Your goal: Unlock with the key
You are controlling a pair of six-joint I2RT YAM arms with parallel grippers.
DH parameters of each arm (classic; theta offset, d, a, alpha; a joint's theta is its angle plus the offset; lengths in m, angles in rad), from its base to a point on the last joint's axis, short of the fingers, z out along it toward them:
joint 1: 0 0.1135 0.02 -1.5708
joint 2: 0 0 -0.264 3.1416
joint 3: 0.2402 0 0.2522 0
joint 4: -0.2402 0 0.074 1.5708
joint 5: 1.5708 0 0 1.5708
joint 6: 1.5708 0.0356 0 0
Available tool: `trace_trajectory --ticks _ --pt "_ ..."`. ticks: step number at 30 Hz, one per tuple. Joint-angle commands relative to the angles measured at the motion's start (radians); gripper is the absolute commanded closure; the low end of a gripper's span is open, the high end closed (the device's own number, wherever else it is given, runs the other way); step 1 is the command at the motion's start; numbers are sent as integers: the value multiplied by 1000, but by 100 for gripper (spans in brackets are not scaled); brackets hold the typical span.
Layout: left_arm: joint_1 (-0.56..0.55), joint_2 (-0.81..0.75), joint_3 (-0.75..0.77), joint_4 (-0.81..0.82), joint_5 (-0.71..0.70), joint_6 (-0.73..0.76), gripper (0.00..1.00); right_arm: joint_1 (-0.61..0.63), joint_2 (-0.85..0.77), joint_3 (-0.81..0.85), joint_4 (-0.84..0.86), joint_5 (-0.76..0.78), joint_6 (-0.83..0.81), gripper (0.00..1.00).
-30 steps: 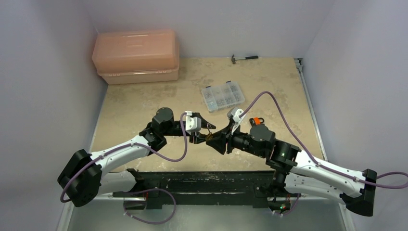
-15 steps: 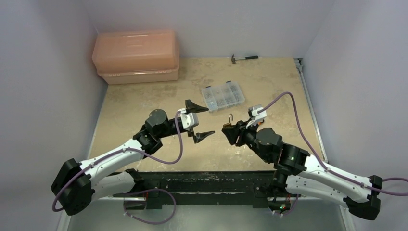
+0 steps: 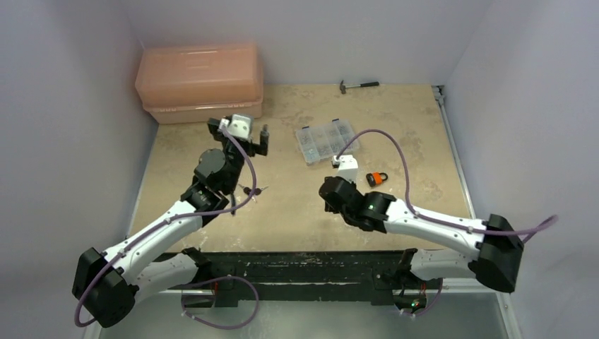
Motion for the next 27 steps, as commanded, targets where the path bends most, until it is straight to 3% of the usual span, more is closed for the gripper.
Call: trace_trajectory --ticks 1,5,11,20,23,27 --pt "76 21 127 -146 -339 -130 1 -50 134 104 35 -82 36 100" --pt "111 59 211 -263 -310 -213 1 -73 300 188 72 -169 6 100" --pt "152 80 220 -274 -324 -239 1 -85 551 356 82 -247 -26 100" --pt "189 134 240 -301 -320 -255 1 -97 773 549 79 -324 -58 98" --pt "202 137 243 -306 -301 -266 1 -99 809 581 81 -344 -63 91" --pt "208 140 247 -315 -290 -271 1 -99 844 627 68 -353 -83 72"
